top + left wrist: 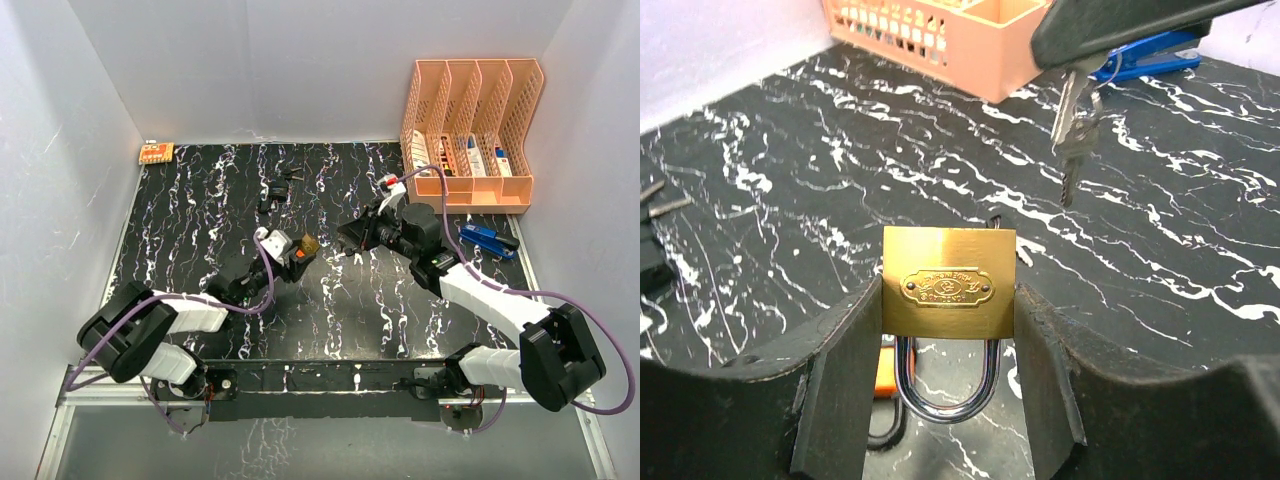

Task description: Unlock with the key

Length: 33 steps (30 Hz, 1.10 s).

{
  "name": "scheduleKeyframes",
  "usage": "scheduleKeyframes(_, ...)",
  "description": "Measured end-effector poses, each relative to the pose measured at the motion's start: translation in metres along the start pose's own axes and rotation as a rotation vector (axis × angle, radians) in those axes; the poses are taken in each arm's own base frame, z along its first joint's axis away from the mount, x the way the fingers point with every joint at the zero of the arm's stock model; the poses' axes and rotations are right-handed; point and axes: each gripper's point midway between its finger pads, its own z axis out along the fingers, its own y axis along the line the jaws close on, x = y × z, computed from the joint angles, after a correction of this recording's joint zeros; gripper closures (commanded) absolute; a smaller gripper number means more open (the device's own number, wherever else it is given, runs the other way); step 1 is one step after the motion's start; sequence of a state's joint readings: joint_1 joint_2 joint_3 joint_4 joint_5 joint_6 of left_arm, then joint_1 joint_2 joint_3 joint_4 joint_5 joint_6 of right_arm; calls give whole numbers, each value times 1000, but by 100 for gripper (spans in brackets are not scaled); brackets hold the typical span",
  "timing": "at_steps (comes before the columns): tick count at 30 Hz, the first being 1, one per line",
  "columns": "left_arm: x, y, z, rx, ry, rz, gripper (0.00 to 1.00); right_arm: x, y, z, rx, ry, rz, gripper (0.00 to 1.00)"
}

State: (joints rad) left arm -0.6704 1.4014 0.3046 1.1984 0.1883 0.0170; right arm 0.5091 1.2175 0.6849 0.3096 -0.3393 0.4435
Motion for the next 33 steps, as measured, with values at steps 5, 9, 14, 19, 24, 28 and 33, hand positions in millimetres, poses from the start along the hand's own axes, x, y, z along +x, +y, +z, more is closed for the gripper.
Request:
scheduleKeyframes(5, -11, -10, 6, 74, -76, 81, 100, 0, 8, 3, -3, 4, -5, 100)
scheduleKeyframes(9, -10, -18, 9, 124, -108, 139, 100, -4, 14, 5, -6, -5, -11, 100)
scheduleKeyframes(14, 5, -27, 6, 169, -107, 208, 100, -5, 17, 8, 8, -9, -13, 100)
scheduleKeyframes(19, 22, -30, 4, 189, -71, 249, 100, 1, 14, 8, 40, 6, -12, 100)
scheduleKeyframes(24, 17, -31, 4, 188, -91, 285, 100, 5, 12, 9, 65, 13, -18, 100)
scheduleKeyframes(28, 15, -31, 5, 187, -99, 309, 100, 5, 11, 9, 78, 7, -18, 100)
scheduleKeyframes(33, 4, -32, 4, 182, -131, 338, 100, 3, 10, 10, 87, -4, -9, 100)
